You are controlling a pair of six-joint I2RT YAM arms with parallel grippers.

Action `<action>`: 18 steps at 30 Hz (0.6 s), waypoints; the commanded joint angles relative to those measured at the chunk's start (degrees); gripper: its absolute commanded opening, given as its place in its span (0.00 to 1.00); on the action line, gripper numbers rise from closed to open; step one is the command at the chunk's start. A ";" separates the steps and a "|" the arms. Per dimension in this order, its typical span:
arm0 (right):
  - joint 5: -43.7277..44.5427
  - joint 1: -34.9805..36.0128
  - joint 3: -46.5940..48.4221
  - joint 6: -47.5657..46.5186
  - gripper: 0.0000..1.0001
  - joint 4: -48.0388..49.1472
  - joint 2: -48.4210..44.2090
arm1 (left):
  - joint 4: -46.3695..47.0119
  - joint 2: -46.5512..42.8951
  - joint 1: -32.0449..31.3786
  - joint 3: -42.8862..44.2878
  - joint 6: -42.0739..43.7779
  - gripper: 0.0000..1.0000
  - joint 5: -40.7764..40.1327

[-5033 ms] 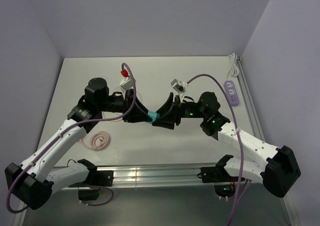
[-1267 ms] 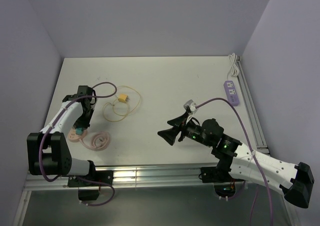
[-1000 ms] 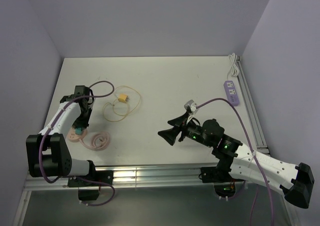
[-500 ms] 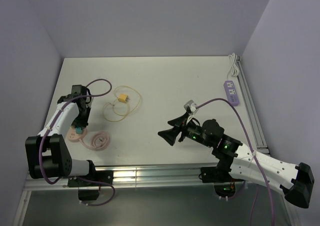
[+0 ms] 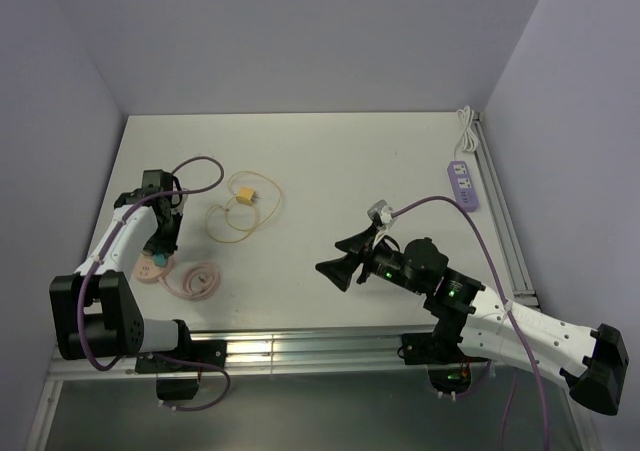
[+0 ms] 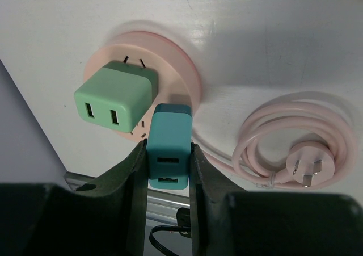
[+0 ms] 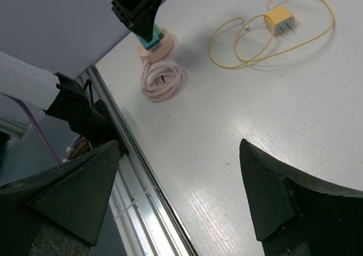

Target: Insert the plug

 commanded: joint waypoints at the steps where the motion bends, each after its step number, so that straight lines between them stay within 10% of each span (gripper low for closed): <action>1: 1.26 0.52 2.64 -1.09 0.93 1.08 -1.06 | 1.00 -1.21 0.24 -0.08 -0.38 0.00 1.01; 18: 1.70 0.96 2.65 -1.18 0.93 0.90 -1.59 | 2.84 -0.59 2.62 -1.66 -0.47 0.00 3.39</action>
